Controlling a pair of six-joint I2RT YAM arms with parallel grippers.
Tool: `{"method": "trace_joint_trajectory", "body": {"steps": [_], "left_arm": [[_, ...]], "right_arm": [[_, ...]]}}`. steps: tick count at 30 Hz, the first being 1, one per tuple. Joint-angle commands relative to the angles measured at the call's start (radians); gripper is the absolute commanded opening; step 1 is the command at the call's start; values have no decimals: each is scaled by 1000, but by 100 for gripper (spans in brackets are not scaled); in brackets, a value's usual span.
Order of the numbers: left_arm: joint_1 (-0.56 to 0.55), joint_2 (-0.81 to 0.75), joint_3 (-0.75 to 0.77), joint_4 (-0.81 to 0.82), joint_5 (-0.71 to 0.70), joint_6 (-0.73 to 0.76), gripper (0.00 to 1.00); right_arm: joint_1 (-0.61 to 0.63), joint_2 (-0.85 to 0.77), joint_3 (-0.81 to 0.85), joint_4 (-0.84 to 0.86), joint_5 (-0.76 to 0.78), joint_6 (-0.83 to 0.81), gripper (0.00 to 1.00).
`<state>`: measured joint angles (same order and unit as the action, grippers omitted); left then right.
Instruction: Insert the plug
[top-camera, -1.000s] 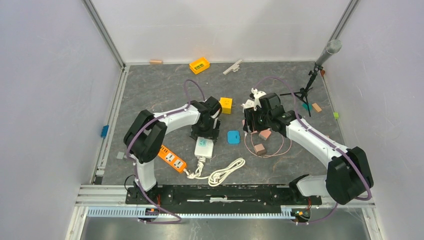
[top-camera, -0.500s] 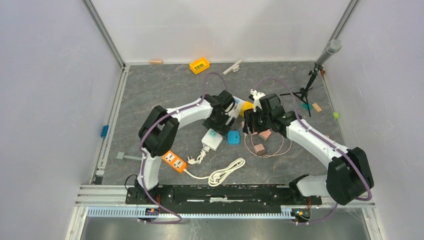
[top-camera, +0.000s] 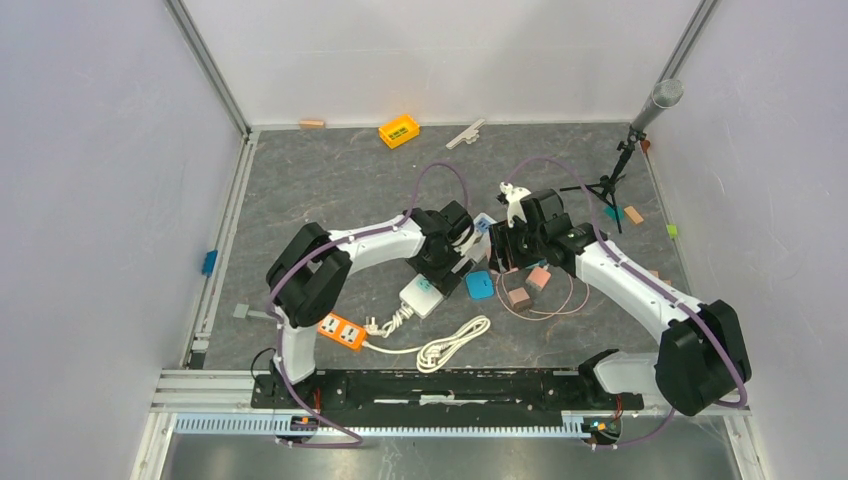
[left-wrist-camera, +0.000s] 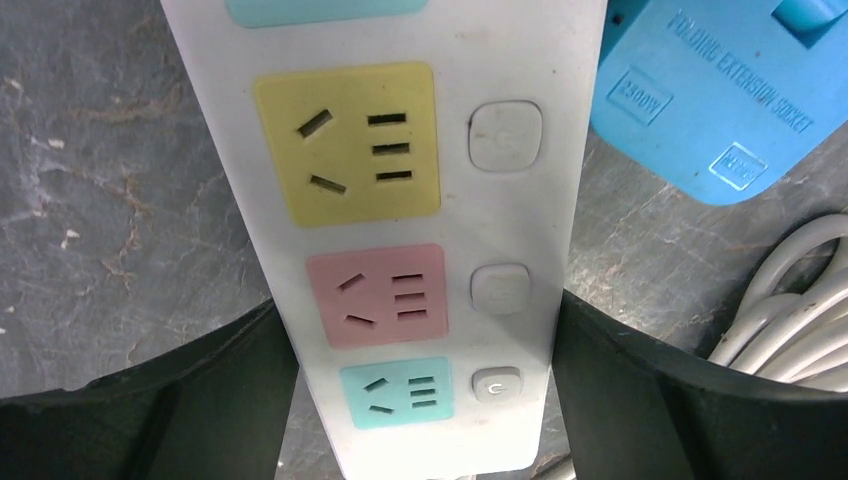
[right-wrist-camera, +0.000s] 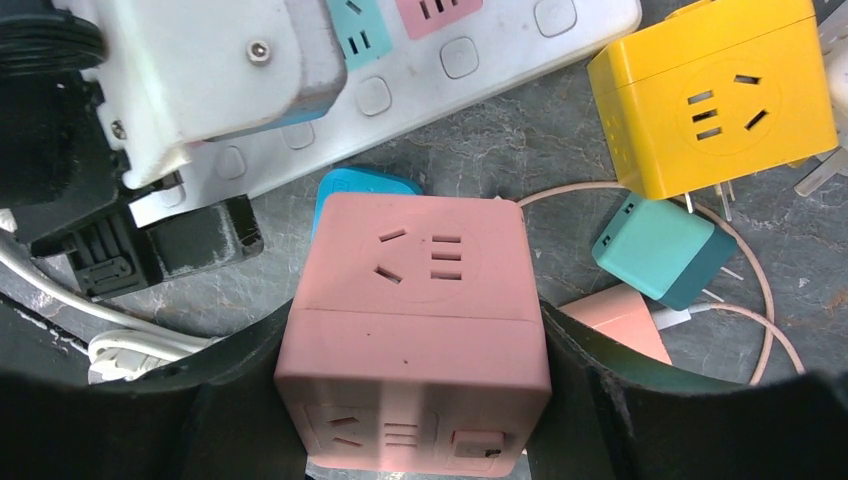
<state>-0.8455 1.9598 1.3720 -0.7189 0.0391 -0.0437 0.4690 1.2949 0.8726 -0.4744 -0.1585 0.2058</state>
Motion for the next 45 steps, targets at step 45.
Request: {"method": "trace_joint_trajectory", "body": {"steps": [45], "left_arm": [[354, -960, -674, 426, 346, -728, 100]], "right_arm": [[14, 120, 203, 0, -729, -247, 0]]}}
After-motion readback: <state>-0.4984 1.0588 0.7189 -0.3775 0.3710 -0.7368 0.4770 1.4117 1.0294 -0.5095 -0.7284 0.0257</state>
